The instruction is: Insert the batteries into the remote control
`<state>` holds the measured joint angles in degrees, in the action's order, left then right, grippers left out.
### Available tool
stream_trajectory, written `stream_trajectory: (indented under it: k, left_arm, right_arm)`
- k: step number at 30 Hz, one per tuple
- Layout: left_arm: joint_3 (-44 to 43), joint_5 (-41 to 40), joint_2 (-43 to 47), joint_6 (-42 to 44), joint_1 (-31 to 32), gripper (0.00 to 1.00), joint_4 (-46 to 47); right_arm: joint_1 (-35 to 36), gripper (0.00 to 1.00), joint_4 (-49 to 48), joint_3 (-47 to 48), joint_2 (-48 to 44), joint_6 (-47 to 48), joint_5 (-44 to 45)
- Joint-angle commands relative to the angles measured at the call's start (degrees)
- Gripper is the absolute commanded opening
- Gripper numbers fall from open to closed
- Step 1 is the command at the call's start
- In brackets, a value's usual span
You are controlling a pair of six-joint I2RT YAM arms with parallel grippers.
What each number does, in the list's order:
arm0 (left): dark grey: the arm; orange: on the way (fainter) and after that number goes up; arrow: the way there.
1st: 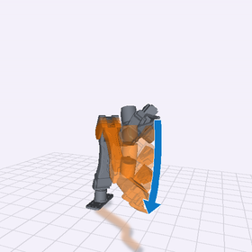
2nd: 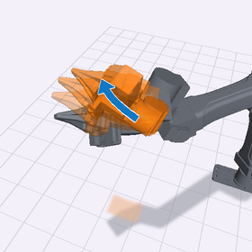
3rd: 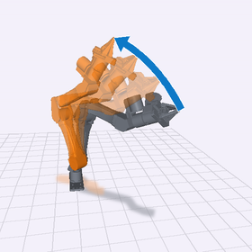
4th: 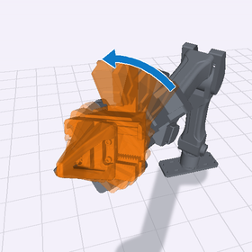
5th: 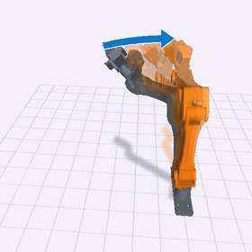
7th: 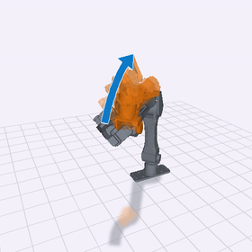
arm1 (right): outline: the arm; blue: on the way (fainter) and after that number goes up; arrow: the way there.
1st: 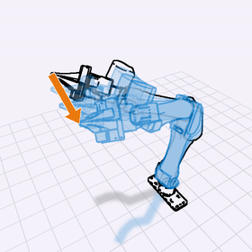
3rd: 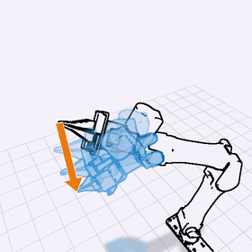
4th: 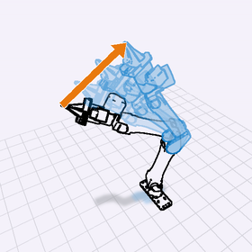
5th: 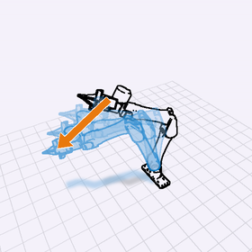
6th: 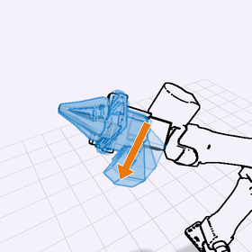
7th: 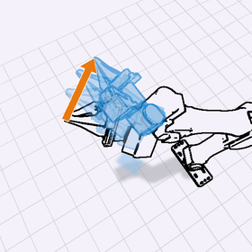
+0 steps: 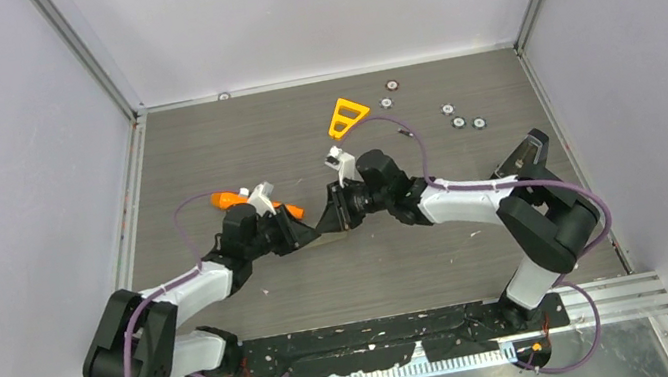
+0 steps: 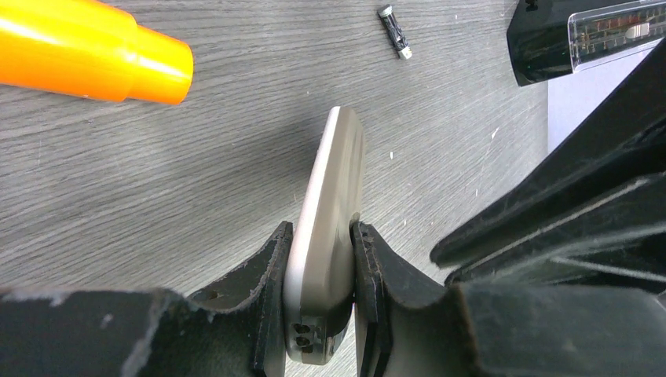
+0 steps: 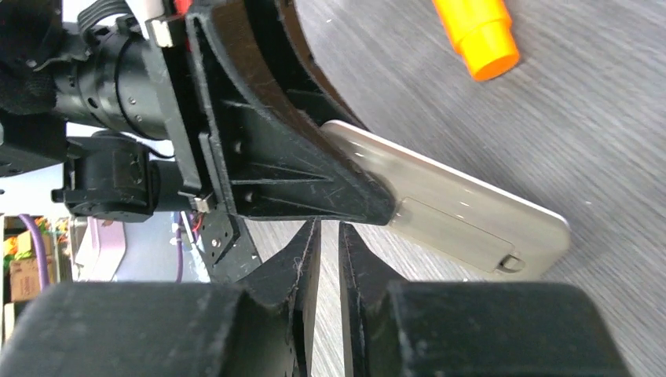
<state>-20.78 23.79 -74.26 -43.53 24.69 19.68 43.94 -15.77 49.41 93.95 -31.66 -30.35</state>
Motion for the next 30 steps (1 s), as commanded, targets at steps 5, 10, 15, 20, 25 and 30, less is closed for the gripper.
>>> stream_trajectory:
  k: [5,10,15,20,25,30]
  left_arm:
    - [3.0,-4.0,-2.2,4.6,0.5,0.0,-14.7]
    - [2.2,-0.2,-2.3,4.7,0.5,0.13,-14.2]
    - [0.8,3.1,-1.3,4.6,-0.1,0.3,-15.5]
    - [0.9,5.5,-1.1,4.5,-2.3,0.36,-15.2]
    - [2.1,8.2,-2.6,3.2,-3.5,0.35,-11.8]
    - [3.6,11.3,-3.6,2.3,-5.3,0.38,-8.8]
  right_arm:
    - [-0.9,0.34,12.3,1.8,-3.8,1.2,12.8]
    - [-0.9,0.55,18.5,2.7,-2.1,0.9,17.0]
    - [-0.9,0.63,19.7,3.5,0.7,-1.4,18.3]
    - [-0.9,0.63,20.2,5.1,3.9,-3.8,19.6]
    - [-0.9,0.61,20.4,5.3,5.0,-5.3,19.6]
    - [-0.9,0.58,20.7,4.8,5.5,-6.5,20.0]
